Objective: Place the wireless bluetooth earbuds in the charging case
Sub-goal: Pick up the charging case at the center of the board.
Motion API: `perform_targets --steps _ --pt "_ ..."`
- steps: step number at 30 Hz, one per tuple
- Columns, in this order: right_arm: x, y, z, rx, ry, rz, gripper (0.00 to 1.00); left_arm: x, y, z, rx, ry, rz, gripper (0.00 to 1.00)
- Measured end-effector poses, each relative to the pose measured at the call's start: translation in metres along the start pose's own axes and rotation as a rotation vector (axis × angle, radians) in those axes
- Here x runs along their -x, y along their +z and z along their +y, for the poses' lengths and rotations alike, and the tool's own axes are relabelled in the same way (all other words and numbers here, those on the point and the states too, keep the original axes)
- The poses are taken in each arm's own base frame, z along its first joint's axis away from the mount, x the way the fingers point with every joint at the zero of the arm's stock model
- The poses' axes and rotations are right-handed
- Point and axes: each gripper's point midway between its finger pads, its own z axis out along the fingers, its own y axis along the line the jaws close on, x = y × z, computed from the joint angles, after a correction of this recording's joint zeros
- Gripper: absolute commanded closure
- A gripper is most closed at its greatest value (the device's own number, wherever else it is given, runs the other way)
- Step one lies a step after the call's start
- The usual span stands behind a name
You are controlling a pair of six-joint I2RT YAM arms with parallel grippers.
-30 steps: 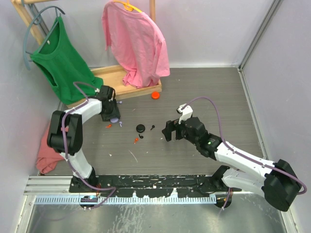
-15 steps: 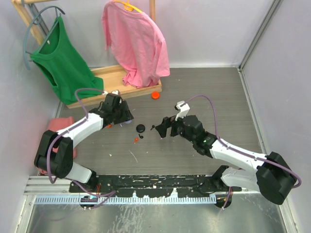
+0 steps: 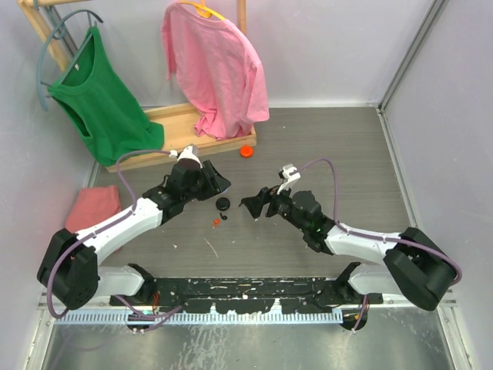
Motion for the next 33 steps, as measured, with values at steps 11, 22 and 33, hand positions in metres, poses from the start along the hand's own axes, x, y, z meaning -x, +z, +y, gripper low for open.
perform_targets --steps 11,22,33 --pt "0.001 0.013 0.017 0.083 -0.033 -0.131 0.25 -0.012 -0.004 -0.025 -0.082 -0.157 -0.032 0.62" --pt "0.013 0.022 0.022 0.097 -0.093 -0.245 0.37 -0.015 -0.010 -0.050 -0.147 -0.215 -0.050 0.64" --pt "0.024 0.028 0.024 0.091 -0.108 -0.290 0.52 -0.020 -0.011 -0.059 -0.173 -0.229 -0.058 0.64"
